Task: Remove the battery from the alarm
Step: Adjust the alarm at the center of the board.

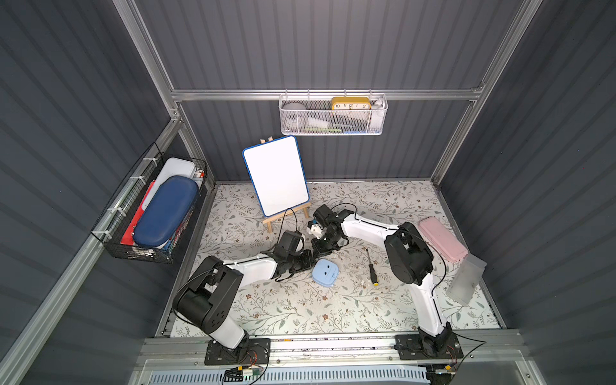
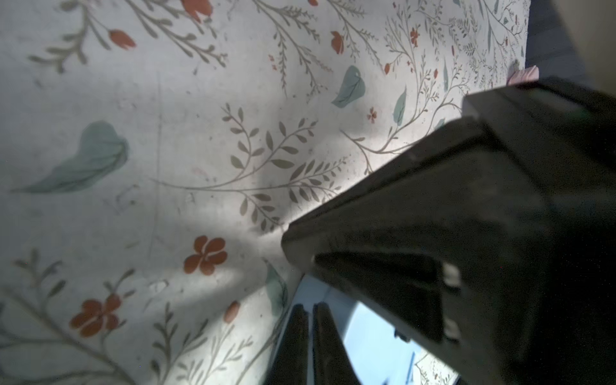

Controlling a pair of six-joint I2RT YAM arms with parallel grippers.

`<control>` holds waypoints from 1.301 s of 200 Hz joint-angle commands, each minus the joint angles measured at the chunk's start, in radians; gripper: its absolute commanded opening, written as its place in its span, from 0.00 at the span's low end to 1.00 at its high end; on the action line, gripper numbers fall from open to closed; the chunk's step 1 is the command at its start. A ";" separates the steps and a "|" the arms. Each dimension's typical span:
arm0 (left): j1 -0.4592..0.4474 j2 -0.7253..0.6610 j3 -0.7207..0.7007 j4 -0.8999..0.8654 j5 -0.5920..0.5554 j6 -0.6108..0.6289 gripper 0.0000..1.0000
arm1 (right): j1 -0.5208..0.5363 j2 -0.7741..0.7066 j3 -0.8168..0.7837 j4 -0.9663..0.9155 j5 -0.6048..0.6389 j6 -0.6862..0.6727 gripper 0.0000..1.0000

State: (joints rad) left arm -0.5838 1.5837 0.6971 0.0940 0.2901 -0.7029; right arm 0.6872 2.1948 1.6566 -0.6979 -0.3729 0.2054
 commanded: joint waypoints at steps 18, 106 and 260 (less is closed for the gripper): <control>-0.007 -0.050 -0.071 -0.048 -0.001 -0.042 0.09 | -0.044 -0.132 -0.052 -0.005 0.302 0.114 0.17; -0.037 -0.033 -0.076 -0.022 0.022 -0.041 0.09 | -0.041 -0.401 -0.454 -0.053 0.272 0.206 0.00; -0.119 -0.073 -0.085 -0.023 0.027 -0.097 0.07 | -0.008 -0.342 -0.491 0.036 0.262 0.241 0.00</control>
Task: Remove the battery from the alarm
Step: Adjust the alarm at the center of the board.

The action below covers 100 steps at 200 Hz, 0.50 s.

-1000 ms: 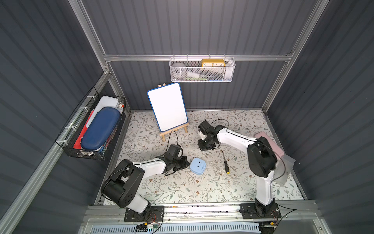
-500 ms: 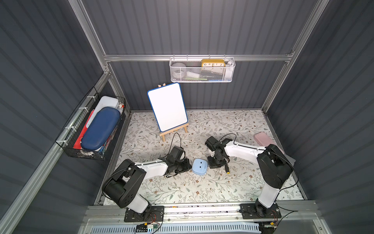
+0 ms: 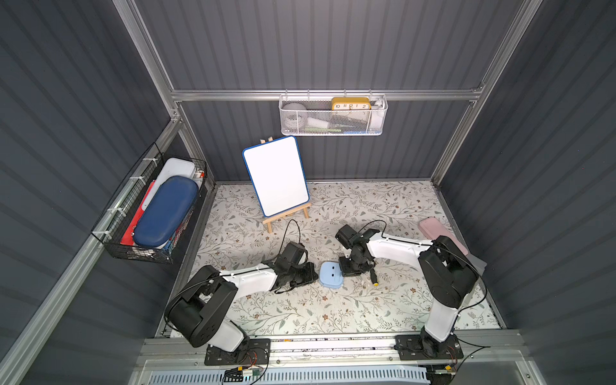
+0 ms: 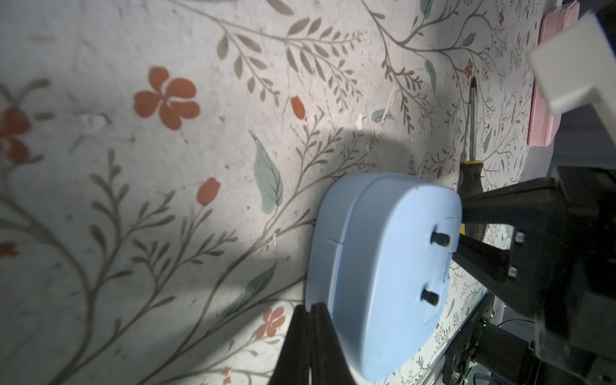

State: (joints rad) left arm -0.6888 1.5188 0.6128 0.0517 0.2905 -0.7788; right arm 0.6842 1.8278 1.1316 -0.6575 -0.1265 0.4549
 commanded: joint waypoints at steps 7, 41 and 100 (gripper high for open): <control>-0.023 -0.004 -0.001 0.031 0.032 -0.023 0.06 | -0.006 0.028 0.040 -0.003 0.018 -0.010 0.00; -0.054 0.021 0.019 0.038 0.028 -0.033 0.06 | -0.011 0.059 0.095 -0.014 0.012 -0.021 0.00; -0.055 -0.035 0.059 -0.141 -0.151 -0.040 0.22 | -0.020 0.028 0.090 -0.116 0.133 -0.027 0.00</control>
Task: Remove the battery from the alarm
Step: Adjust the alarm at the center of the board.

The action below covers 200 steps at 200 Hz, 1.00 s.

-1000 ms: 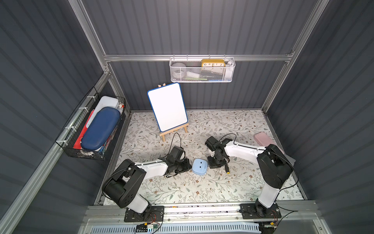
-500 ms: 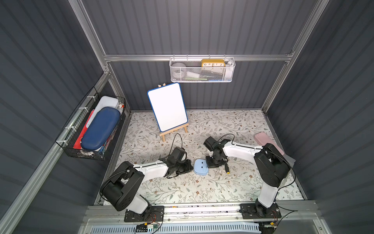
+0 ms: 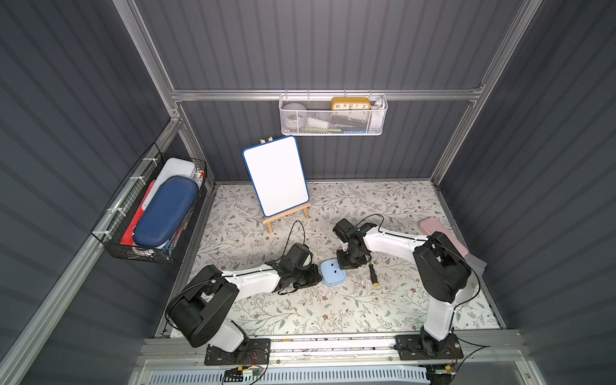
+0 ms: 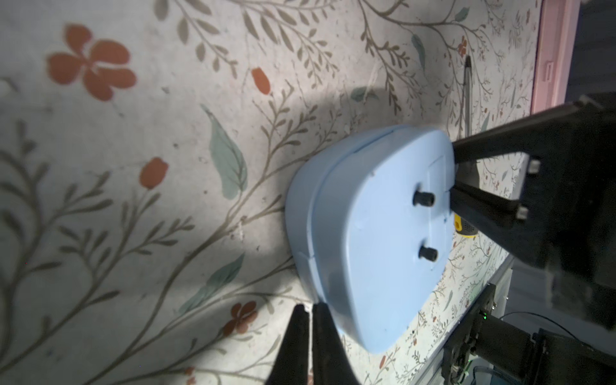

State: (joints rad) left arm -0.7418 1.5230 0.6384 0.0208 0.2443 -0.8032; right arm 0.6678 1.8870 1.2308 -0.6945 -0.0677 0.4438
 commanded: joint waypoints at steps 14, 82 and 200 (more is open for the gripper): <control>-0.001 -0.046 0.055 -0.150 -0.145 -0.016 0.38 | -0.012 -0.066 -0.022 -0.101 0.112 -0.033 0.00; -0.002 -0.006 0.242 -0.232 -0.180 0.009 0.66 | -0.227 -0.167 -0.090 0.065 -0.449 -0.230 0.28; -0.005 0.039 0.192 -0.226 -0.121 0.001 0.51 | -0.158 -0.144 -0.109 0.058 -0.435 -0.237 0.26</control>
State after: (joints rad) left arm -0.7418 1.5520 0.8516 -0.1814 0.0898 -0.8051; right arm 0.5003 1.7504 1.1179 -0.5957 -0.5541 0.2264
